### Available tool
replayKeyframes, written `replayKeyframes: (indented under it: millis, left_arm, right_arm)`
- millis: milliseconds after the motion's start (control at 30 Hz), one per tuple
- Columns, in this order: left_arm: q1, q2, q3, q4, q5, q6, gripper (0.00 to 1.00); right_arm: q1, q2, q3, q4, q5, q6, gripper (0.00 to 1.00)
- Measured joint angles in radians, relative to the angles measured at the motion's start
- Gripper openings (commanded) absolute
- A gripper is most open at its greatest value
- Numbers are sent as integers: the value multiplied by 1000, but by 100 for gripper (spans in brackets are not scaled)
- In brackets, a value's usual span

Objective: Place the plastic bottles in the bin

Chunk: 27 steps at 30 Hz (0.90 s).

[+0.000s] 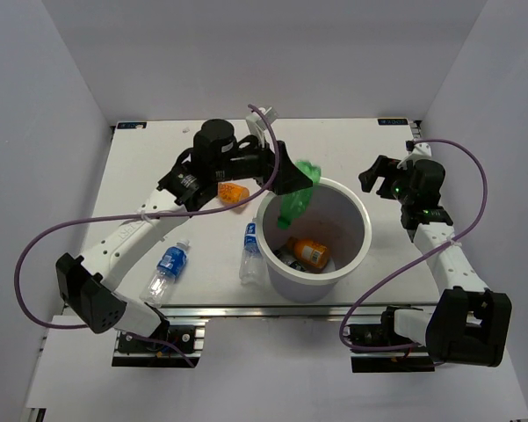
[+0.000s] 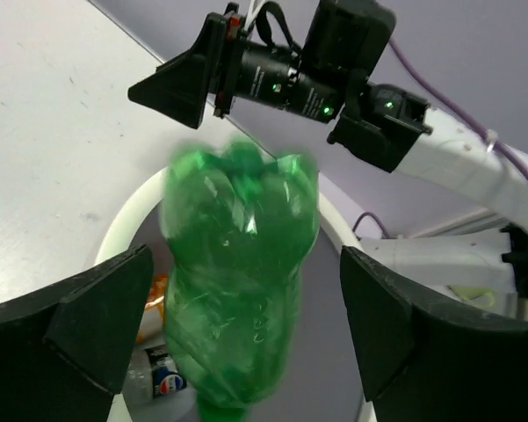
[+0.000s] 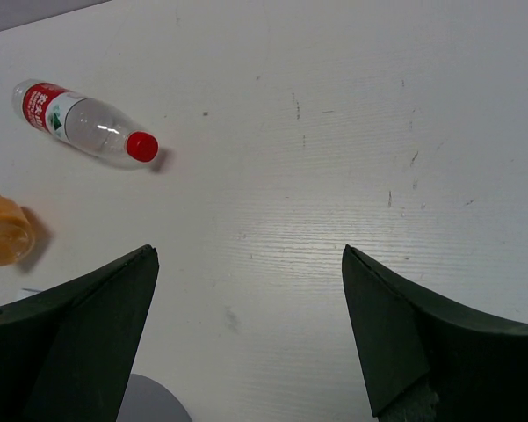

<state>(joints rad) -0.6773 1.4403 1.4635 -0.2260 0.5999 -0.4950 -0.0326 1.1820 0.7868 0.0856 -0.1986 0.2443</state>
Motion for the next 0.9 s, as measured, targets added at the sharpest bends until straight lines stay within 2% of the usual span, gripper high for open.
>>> replayKeyframes:
  millis: [200, 367, 467, 567, 633, 733, 900]
  left_arm:
    - [-21, -8, 14, -100, -143, 23, 98]
    - [-8, -21, 56, -214, -457, 36, 98]
    - [101, -61, 48, -266, -600, 4, 98]
    - [280, -119, -14, -316, -764, -77, 98]
    - [354, -159, -79, -359, -904, -153, 98]
    - [364, -232, -225, -438, -1054, -256, 98]
    - [365, -317, -474, -575, -1172, -367, 98]
  right_arm:
    - [0, -3, 0, 0, -12, -9, 89]
    - [0, -4, 0, 0, -13, -13, 89]
    - [0, -4, 0, 0, -20, -12, 89]
    - [0, -4, -3, 0, -21, -11, 89]
    - [0, -4, -5, 0, -20, -9, 89]
    - [0, -3, -7, 0, -18, -6, 89]
    - [0, 9, -8, 0, -17, 2, 89]
